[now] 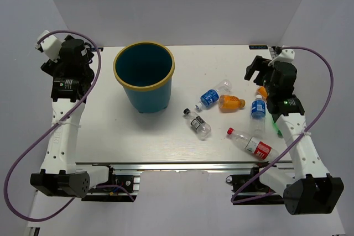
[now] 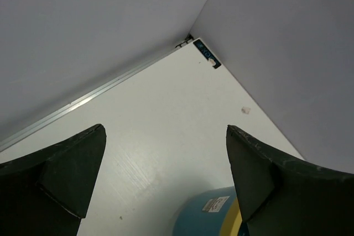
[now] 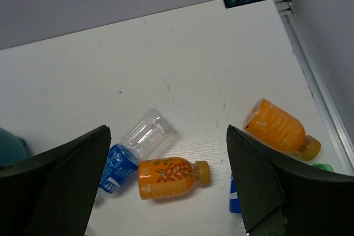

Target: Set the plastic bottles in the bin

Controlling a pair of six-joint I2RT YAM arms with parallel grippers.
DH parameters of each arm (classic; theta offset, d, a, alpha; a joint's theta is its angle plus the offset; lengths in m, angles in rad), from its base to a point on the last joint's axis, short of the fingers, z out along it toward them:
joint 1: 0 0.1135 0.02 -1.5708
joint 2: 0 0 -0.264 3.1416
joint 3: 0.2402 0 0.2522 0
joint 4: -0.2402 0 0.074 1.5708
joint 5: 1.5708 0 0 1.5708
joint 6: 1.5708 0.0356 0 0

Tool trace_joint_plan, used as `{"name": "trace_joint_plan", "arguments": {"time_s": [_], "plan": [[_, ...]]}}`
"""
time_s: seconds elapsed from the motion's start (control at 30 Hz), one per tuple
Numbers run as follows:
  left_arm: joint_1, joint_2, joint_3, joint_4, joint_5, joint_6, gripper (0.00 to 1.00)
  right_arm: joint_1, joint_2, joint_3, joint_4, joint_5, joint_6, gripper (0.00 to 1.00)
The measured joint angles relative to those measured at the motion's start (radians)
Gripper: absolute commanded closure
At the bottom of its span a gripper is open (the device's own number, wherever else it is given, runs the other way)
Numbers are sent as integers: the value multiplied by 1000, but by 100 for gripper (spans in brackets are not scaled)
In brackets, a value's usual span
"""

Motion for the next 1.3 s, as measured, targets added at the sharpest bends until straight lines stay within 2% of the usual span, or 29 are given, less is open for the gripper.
{"name": "trace_joint_plan", "arguments": {"time_s": [0.2,0.3,0.43,0.5,0.73,0.87,0.93,0.97,1.0,1.03,1.07,1.1,1.17,1.3], "plan": [[0,-34,-79,-6,13,-11,2,8,26,27,-65,-248,-41,11],[0,-68,-132,-2,30,-22,2,99,54,37,-112,-352,-68,11],[0,-99,-204,24,54,-34,2,371,109,17,-165,-348,-116,11],[0,-101,-226,25,58,-41,2,454,150,0,-189,-352,-132,11],[0,-102,-271,39,75,-48,2,610,359,-31,-218,-256,-184,11],[0,-102,-282,39,81,-48,2,653,488,-31,-218,-224,-199,11],[0,-103,-282,39,80,-48,2,664,544,-31,-222,-209,-201,17],[0,-103,-282,39,80,-48,2,669,565,-32,-223,-195,-199,24],[0,-103,-282,39,80,-49,2,678,583,-34,-228,-177,-192,37],[0,-103,-282,39,80,-48,2,687,590,-36,-233,-173,-190,44],[0,-103,-282,39,80,-48,2,701,591,-37,-240,-170,-183,57],[0,-104,-282,39,81,-48,2,718,583,-37,-245,-159,-178,62],[0,-108,-282,39,84,-48,2,751,555,-34,-267,-147,-171,68],[0,-137,-284,42,85,-47,2,784,434,45,-325,-121,-164,68]]}}
